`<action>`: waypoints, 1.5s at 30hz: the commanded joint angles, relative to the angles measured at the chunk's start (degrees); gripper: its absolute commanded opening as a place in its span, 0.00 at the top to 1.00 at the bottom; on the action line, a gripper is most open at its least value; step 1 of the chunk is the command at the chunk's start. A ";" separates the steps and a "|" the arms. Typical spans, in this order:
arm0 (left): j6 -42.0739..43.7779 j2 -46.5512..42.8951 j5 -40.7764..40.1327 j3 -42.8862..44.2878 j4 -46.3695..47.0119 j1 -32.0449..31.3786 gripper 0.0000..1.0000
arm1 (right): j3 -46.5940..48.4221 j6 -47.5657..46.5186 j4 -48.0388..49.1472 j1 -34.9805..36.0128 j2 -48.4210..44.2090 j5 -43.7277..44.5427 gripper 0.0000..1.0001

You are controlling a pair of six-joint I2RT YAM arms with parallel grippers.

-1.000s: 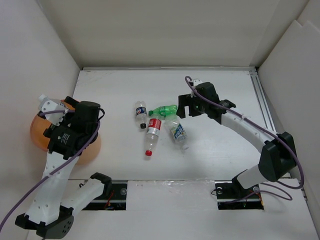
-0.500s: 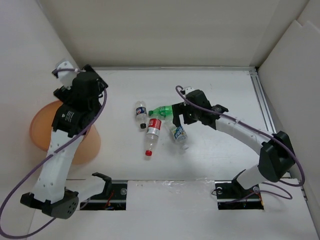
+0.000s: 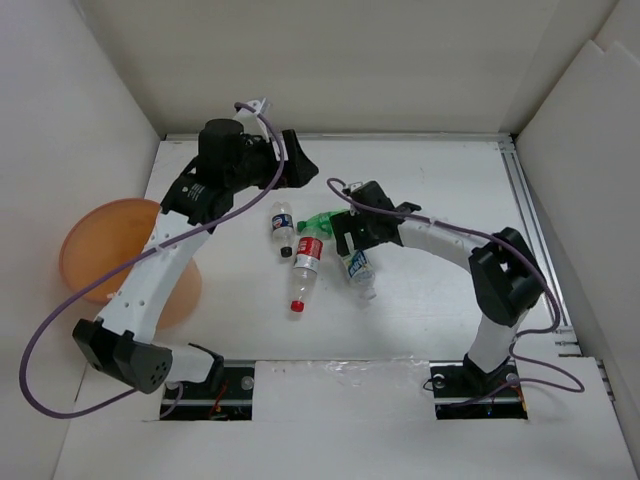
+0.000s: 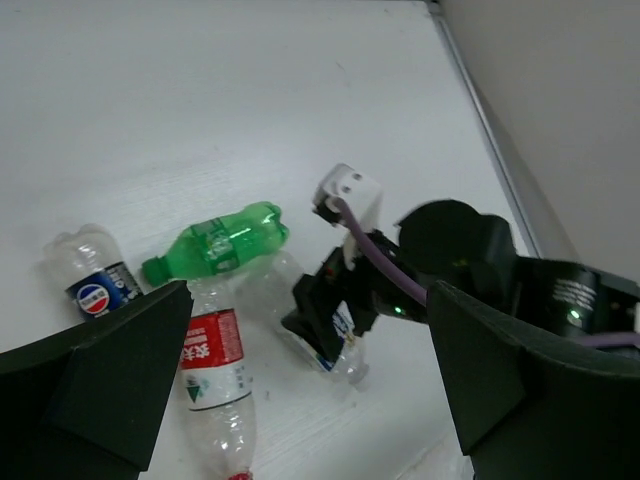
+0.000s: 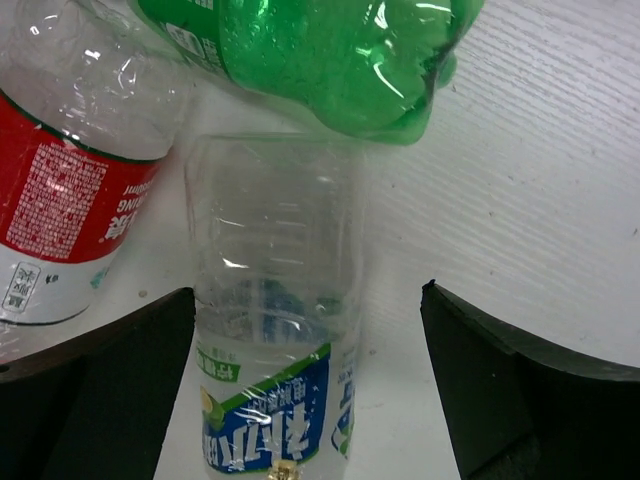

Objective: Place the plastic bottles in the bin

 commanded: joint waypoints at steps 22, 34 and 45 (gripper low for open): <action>-3.08 -5.52 21.50 -12.66 20.76 -1.01 0.00 | -0.97 0.82 -5.93 -10.69 -22.60 -1.52 1.00; -1.16 4.77 18.08 -7.83 33.77 -19.29 0.00 | 0.02 13.01 21.20 -27.33 -37.10 -46.44 1.00; -6.07 9.77 22.64 -3.70 43.95 -21.76 0.00 | -1.92 24.27 35.63 -24.43 -40.72 -50.85 1.00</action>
